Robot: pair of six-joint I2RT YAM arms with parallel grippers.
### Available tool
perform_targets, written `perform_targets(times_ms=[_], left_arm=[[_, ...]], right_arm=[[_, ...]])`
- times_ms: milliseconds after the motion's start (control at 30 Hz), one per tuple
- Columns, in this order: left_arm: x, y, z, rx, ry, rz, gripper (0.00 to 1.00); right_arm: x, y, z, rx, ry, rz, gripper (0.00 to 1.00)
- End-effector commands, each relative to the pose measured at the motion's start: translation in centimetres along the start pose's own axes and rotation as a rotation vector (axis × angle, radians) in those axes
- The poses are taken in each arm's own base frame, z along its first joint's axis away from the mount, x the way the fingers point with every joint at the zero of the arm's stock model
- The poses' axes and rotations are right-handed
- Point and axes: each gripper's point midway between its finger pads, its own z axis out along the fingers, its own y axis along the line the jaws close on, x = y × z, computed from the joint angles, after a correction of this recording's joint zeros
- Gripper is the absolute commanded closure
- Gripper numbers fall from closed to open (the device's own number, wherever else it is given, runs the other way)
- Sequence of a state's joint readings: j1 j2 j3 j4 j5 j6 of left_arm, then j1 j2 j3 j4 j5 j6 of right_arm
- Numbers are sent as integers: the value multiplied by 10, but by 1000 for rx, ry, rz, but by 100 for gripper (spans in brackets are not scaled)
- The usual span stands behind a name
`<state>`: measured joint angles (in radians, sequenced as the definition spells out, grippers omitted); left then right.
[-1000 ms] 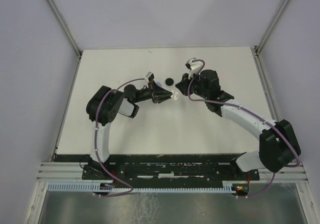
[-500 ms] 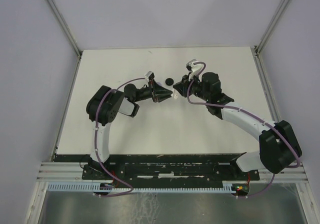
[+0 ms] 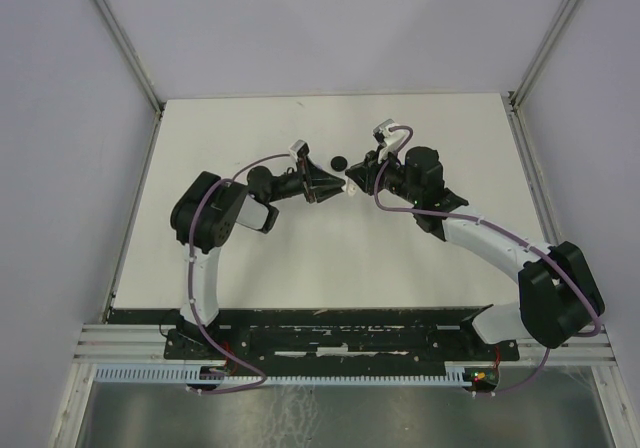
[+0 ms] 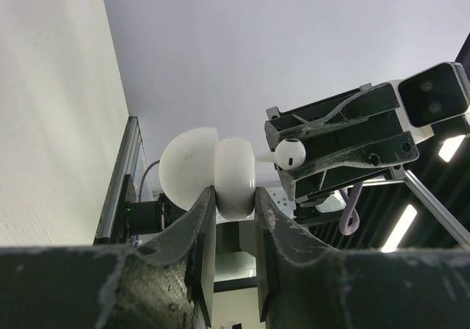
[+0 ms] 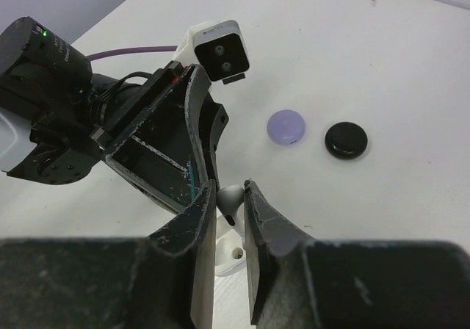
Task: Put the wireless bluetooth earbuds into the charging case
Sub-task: Place the earbud in the charging case.
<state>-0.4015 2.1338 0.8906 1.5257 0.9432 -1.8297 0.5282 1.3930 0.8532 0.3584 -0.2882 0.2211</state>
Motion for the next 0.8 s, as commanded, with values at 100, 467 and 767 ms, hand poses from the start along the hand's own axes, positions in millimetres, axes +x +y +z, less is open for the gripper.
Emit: perform_targets(times_ms=[100,467,767], left_arm=[[17,-68,2,178,55,186,97],[17,-73,3,187,51,191,97],[17,-77,3,194,51,196,97]], right_arm=[[-26,8,-4,-23,-91,-20,88],[-23,6,-7,-15,-89,-19,88],[-19,5,-8,-10,-86,-15,88]])
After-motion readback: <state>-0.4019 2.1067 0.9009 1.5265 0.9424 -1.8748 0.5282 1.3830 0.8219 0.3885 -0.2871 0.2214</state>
